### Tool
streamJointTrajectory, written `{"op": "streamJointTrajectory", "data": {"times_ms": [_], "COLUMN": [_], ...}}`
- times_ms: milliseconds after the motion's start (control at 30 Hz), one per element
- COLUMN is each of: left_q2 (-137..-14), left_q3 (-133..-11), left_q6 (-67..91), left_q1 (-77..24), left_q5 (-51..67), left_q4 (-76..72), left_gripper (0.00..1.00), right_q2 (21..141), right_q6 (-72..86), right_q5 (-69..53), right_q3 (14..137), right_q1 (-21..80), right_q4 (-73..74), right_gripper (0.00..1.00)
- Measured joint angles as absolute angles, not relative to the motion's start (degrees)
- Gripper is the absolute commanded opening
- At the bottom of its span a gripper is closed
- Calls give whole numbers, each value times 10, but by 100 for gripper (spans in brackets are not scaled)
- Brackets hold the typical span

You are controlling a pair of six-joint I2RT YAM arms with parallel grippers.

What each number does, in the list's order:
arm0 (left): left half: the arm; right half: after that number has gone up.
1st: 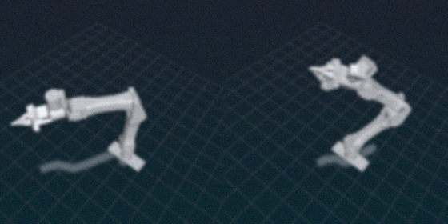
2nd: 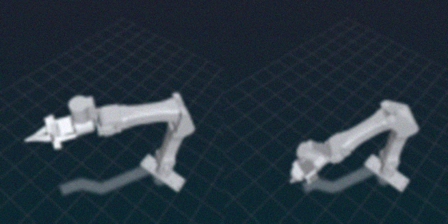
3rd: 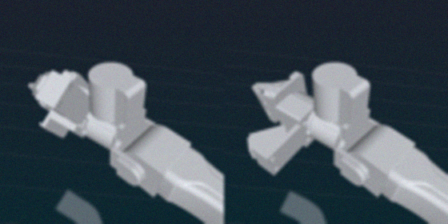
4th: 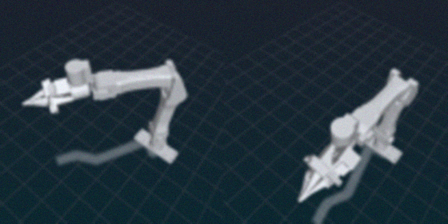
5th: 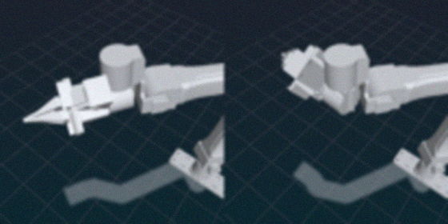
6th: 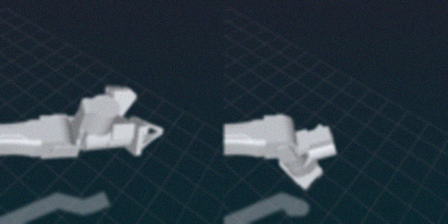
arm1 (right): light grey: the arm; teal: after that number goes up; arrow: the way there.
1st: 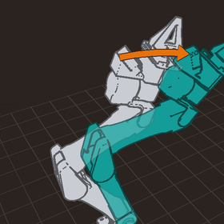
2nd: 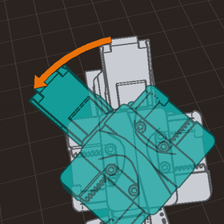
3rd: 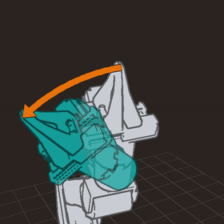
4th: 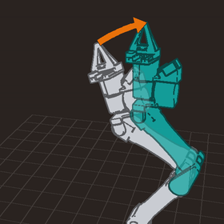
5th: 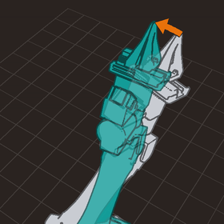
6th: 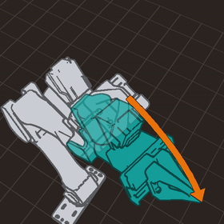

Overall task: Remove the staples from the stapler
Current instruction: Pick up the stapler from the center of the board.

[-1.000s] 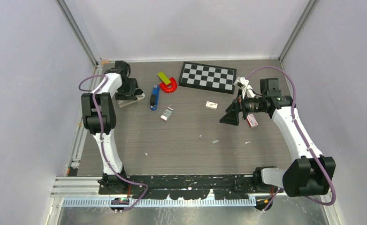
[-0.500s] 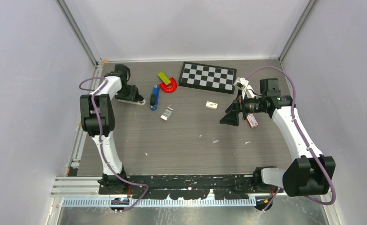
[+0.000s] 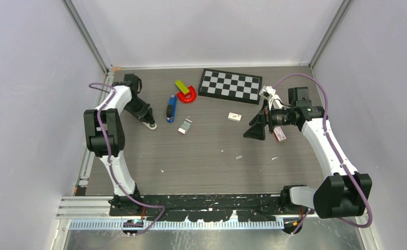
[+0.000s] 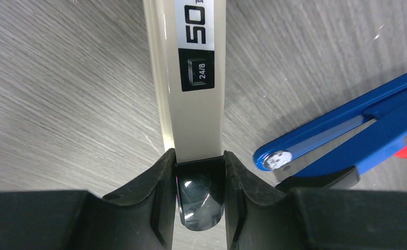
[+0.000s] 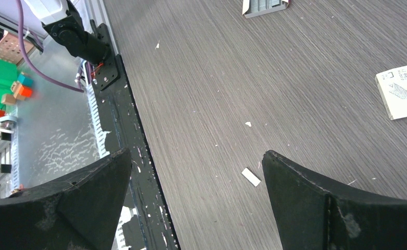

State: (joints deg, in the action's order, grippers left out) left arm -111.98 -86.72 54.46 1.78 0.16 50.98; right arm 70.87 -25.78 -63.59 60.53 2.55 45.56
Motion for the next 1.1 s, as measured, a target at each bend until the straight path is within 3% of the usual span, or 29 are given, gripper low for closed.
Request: {"op": "streamJointTrajectory", "data": {"times_ms": [100, 233, 600, 767, 967, 1033, 1100], "left_q2": [-1120, -1120, -1120, -1121, -1129, -1129, -1129], "left_q3": [-866, -866, -867, -872, -883, -884, -884], "left_q6": [514, 489, 462, 472, 480, 480, 480], "left_q1": [18, 18, 14, -5, -33, -34, -34], "left_q5": [6, 6, 7, -7, -21, -21, -20], "left_q4": [524, 535, 555, 573, 584, 584, 584], "left_gripper": [40, 46, 53, 45, 16, 16, 28], "right_q2": [709, 709, 709, 708, 705, 703, 701], "right_q6": [-258, -258, -258, -258, -258, -258, -258], "right_q5": [-637, -638, -638, -638, -638, -638, -638], "right_q3": [605, 605, 605, 605, 605, 605, 605], "right_q1": [25, 25, 25, 25, 25, 25, 25], "right_q4": [455, 455, 456, 456, 456, 456, 456], "right_gripper": [100, 100, 100, 100, 100, 100, 99]}}
